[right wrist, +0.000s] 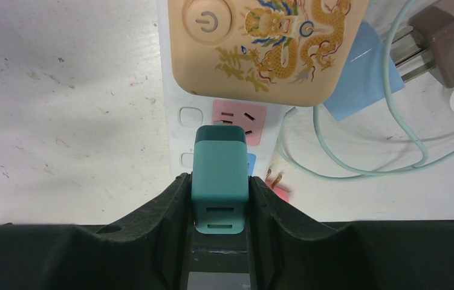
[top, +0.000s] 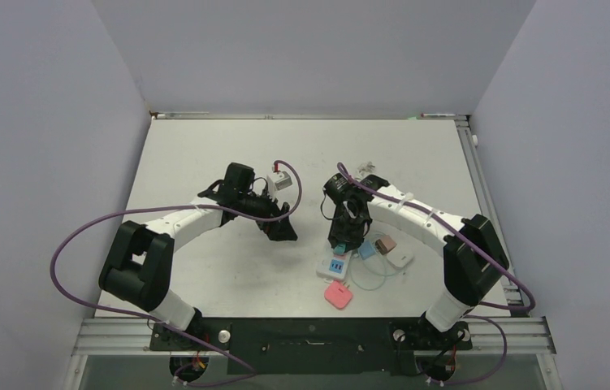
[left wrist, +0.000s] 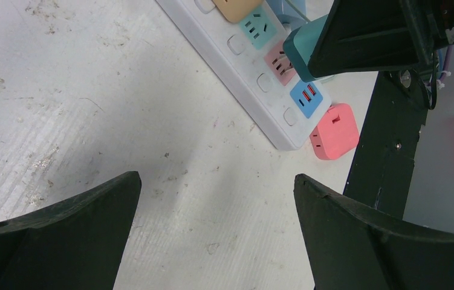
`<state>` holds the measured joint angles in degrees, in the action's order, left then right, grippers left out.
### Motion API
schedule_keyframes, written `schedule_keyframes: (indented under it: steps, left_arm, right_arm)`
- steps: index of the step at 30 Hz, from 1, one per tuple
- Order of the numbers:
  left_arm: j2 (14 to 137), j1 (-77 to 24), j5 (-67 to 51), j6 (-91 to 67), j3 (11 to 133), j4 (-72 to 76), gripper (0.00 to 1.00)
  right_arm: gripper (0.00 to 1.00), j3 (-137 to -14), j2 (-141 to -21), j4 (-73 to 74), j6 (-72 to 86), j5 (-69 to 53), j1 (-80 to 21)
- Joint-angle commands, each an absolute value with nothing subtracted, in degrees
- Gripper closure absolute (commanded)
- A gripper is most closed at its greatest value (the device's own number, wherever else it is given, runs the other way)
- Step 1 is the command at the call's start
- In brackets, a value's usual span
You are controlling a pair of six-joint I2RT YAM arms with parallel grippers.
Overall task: Insert the plug
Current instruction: Insert the plug into the socket.
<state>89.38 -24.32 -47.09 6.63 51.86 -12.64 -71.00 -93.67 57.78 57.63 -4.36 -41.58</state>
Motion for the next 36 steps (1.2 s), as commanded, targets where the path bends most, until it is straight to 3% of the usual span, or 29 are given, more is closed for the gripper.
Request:
schedule_keyframes:
  steps: [1, 22, 36]
  left_arm:
    - [89.1, -24.1, -48.2, 6.7, 53.6, -10.3, 0.04]
    - [88.7, -24.1, -48.2, 6.5, 53.1, -9.2, 0.04]
    - [88.1, -24.1, -49.5, 6.6, 51.8, -6.9, 0.04]
  right_arm:
    - [0.95, -70.2, -95.0, 56.9, 57.3, -4.7, -41.2]
    - [0.95, -69.1, -95.5, 57.3, 56.6, -4.8, -39.9]
    - [0.95, -75.1, -100.3, 63.4, 53.3, -2.9, -39.4]
